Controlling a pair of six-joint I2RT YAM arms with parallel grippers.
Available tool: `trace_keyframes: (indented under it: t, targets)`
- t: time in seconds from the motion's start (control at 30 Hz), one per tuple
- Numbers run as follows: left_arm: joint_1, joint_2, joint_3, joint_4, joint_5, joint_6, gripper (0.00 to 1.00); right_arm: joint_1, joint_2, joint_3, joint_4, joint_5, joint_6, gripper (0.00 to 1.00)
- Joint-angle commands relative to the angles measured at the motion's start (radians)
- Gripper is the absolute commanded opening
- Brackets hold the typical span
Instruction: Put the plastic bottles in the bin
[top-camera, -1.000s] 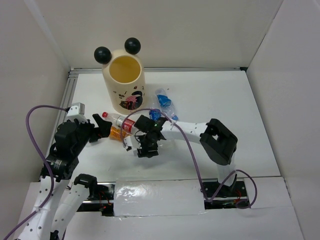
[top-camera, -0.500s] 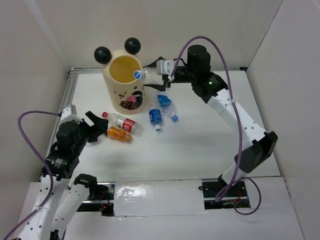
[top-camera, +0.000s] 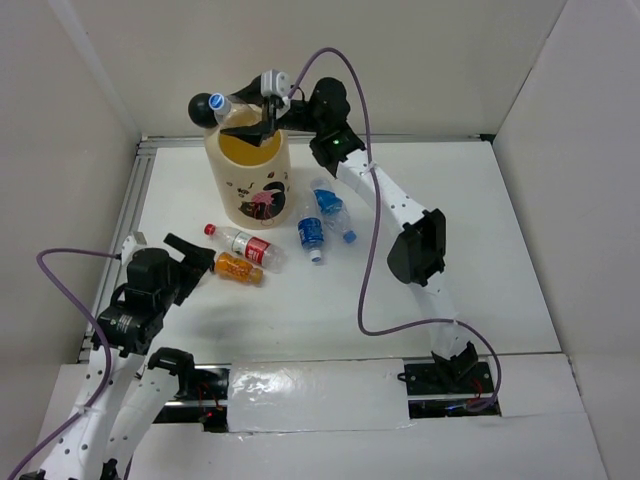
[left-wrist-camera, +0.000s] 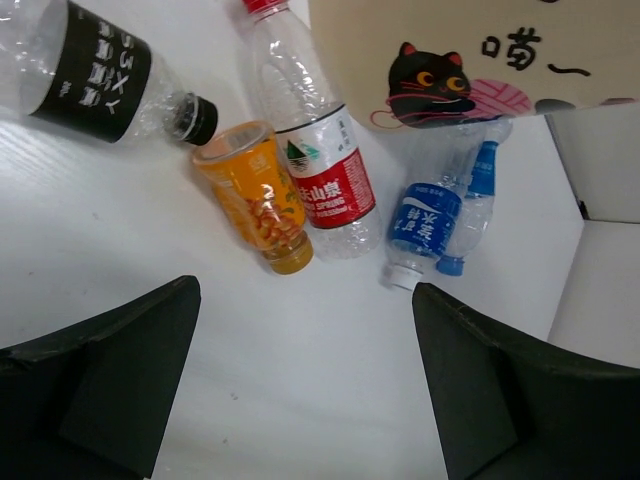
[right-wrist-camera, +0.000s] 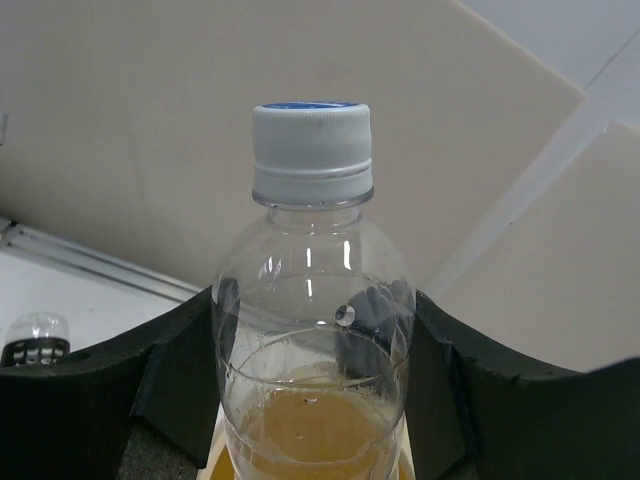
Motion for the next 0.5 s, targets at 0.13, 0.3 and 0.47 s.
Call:
trace_keyframes:
  t: [0.13, 0.3, 0.47]
  targets:
    - [0.005, 0.024, -0.016, -0.046, -0.064, -0.173, 1.0, -0.02, 0.059, 0.017, 0.336, 0.054, 0.279, 0.53]
    - [0.005, 0.081, -0.036, 0.016, -0.112, -0.211, 1.0, -0.039, 0.058, -0.027, 0.354, 0.024, 0.319, 0.79]
    - [0.005, 0.144, -0.087, 0.147, -0.148, -0.217, 1.0, -0.039, 0.006, -0.061, 0.295, -0.042, 0.247, 0.88]
